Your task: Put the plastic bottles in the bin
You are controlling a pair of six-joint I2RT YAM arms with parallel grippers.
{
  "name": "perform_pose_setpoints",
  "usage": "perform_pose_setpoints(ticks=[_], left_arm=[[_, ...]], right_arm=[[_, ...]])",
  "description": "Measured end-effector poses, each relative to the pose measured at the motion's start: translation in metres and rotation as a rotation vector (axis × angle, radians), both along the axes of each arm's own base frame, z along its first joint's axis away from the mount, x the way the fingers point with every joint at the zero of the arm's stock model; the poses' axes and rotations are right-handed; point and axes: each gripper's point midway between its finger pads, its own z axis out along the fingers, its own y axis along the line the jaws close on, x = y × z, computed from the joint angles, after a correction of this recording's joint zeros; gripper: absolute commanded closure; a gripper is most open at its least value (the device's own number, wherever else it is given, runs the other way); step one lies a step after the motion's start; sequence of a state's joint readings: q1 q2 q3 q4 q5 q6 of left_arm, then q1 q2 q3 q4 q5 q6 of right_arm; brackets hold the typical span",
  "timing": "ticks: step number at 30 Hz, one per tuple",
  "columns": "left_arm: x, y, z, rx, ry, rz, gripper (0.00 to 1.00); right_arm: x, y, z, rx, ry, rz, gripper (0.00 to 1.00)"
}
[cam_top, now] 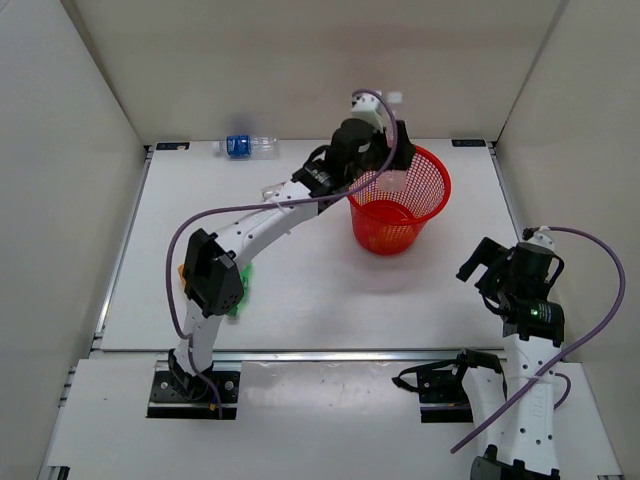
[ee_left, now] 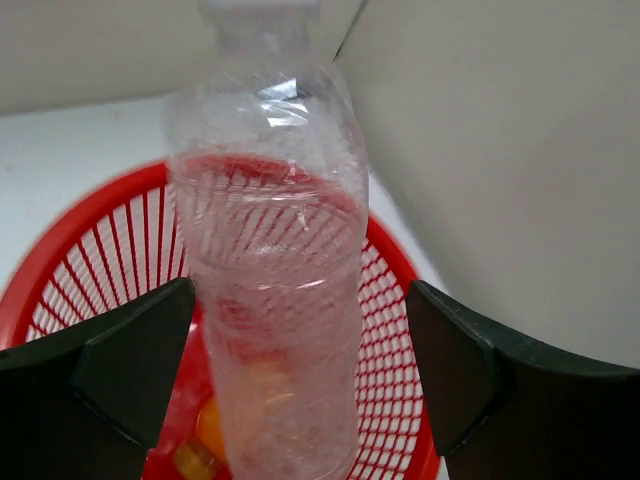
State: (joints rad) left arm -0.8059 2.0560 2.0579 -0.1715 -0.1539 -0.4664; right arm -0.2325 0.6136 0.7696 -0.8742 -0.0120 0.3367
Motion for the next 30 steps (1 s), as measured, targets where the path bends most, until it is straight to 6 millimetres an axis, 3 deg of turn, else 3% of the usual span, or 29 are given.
perform_pose_setpoints(ticks=[4, 7, 9, 11, 16, 18, 20, 22, 25, 27, 30], left_arm=[[-0.024, -0.006, -0.05, 0.118, 0.081, -0.038, 0.01], [-0.037, 0.002, -0.054, 0.174, 0.105, -0.052, 0.02], [-0.049, 0.025, -0.047, 0.199, 0.113, -0.04, 0.02], [-0.065, 0.066, -0.039, 0.217, 0.117, -0.002, 0.01], [-0.1, 0.211, -0.038, 0.235, 0.182, 0.211, 0.02], [-0.107, 0.271, -0.062, 0.258, 0.249, 0.336, 0.01], [-0.116, 0.316, -0.098, 0.303, 0.34, 0.431, 0.01], [-0.134, 0.341, -0.149, 0.39, 0.463, 0.47, 0.01], [-0.16, 0.356, -0.207, 0.51, 0.613, 0.472, 0.01], [-0.171, 0.365, -0.228, 0.555, 0.673, 0.485, 0.02], [-0.173, 0.382, -0.239, 0.555, 0.714, 0.543, 0.01]], right_arm=[[0.0, -0.001, 0.0, -0.002, 0.002, -0.003, 0.01], [0.0, -0.001, 0.0, -0.003, 0.001, 0.001, 0.01], [0.0, 0.001, 0.0, -0.003, -0.001, 0.009, 0.01], [0.002, 0.003, 0.001, -0.003, -0.007, 0.018, 0.01], [0.002, 0.006, 0.0, 0.006, -0.008, 0.029, 0.01], [0.003, 0.007, -0.002, 0.012, -0.006, 0.03, 0.01], [0.004, 0.01, -0.004, 0.026, -0.001, 0.036, 0.01], [0.005, 0.013, -0.005, 0.048, 0.0, 0.042, 0.01], [0.008, 0.019, -0.004, 0.081, -0.009, 0.054, 0.01], [0.01, 0.026, -0.005, 0.104, -0.021, 0.068, 0.01], [0.011, 0.039, -0.007, 0.136, -0.025, 0.101, 0.01]])
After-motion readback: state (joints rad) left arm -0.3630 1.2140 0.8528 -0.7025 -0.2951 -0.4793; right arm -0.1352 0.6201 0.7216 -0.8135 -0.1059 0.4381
